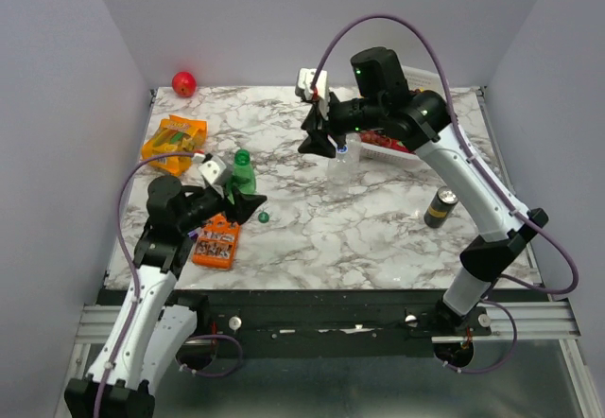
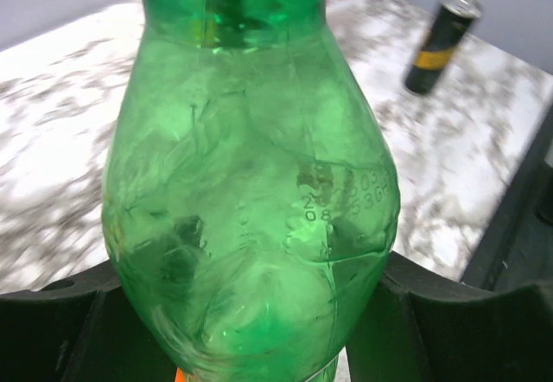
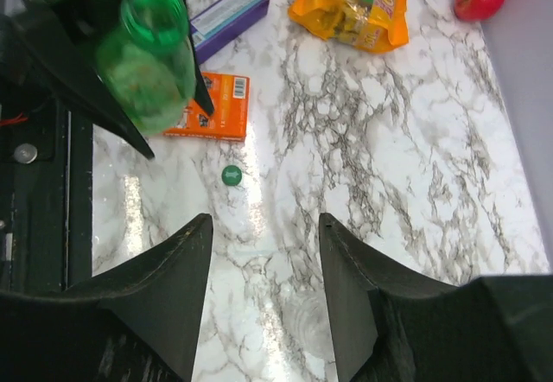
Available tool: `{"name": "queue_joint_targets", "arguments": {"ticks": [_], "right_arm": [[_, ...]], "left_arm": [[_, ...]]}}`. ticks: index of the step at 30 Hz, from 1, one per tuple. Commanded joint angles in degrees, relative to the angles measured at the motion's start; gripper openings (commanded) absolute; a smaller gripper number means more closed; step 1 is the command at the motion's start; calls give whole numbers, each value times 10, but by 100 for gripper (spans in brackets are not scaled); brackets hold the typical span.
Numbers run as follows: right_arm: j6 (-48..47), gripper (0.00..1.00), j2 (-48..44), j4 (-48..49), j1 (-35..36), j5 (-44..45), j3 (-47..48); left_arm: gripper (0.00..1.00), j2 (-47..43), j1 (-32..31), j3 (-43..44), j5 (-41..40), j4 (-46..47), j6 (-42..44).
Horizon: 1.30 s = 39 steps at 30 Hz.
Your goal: Screw on the bottle caps
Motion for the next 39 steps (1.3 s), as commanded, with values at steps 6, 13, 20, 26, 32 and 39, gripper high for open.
{"name": "queue_joint_targets", "arguments": {"ticks": [6,13,20,26,32,39], "right_arm": [[8,54,167,29,65,119,-36],[2,53,295,46,77,153,33],[-8,62,358,53,103,173,43],[-11,64,383,51,122,177,55],[-17,63,408,48,135,182,64],[-18,60,421,47,141,181,65]], "left_arm": [[0,-89,185,2,-209,-72,-123],[0,-122,244,7,-262,-75,-163],[0,-144,252,0,-238,-95,-159],[0,-150,252,-15,-218,-96,-170],[0,-147,255,-18,-207,-87,-176],[0,-148,259,-16,-203,-96,-174]]}}
